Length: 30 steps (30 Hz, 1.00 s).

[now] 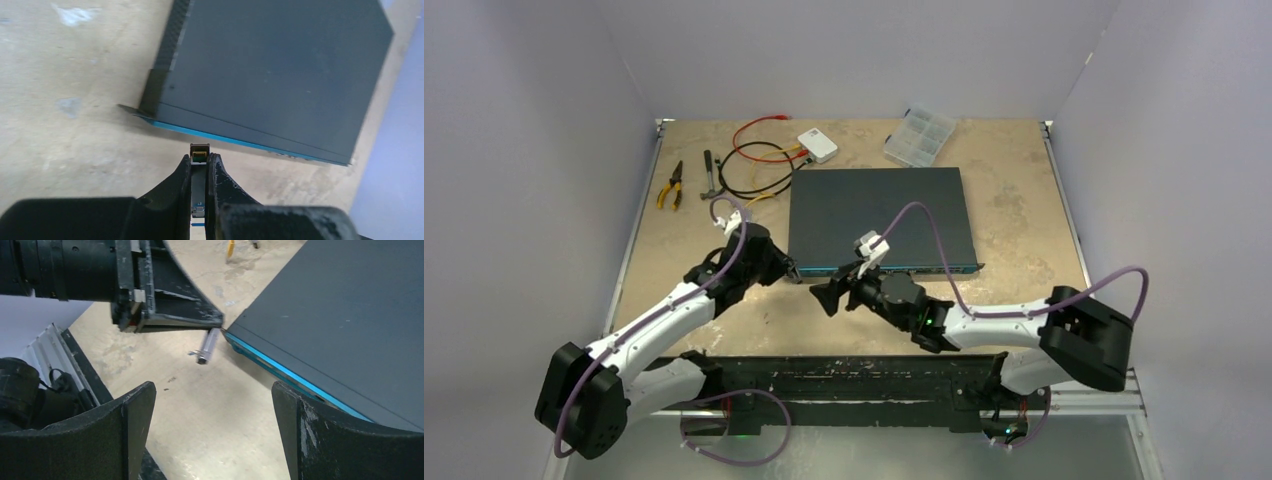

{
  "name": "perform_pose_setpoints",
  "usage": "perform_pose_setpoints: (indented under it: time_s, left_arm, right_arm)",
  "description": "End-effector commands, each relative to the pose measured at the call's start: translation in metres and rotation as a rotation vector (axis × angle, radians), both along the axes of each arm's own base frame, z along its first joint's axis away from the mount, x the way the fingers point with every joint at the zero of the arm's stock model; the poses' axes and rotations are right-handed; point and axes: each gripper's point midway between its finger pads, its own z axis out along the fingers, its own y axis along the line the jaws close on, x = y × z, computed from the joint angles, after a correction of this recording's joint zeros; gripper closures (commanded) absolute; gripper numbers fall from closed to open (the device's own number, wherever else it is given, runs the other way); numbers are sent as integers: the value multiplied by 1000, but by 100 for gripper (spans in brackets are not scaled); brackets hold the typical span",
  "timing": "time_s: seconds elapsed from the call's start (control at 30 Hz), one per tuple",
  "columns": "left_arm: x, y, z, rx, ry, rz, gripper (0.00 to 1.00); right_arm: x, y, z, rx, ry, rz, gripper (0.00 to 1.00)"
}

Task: Insert the plug into the switch port
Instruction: Pick up the plug from the center of the board.

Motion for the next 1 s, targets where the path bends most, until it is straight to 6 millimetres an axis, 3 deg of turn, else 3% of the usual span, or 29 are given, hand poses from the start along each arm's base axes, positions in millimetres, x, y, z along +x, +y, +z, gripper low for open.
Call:
perform_pose_setpoints:
  time_s: [0.0, 0.43, 0.63, 0.97]
  left_arm:
    - [12, -34, 24, -177, -104, -38, 100]
    - [0, -58, 37, -286, -149, -74, 100]
    - [-1, -60, 43, -293, -168, -78, 100]
    - [-2, -62, 44, -285, -169, -85, 100]
  right_arm:
    - [9, 23, 22, 108, 23, -106, 12]
    - [28, 35, 2, 70, 84, -276, 13]
    - [31, 25, -18, 21, 110, -333, 15]
    - [29, 7, -31, -16, 122, -368, 40]
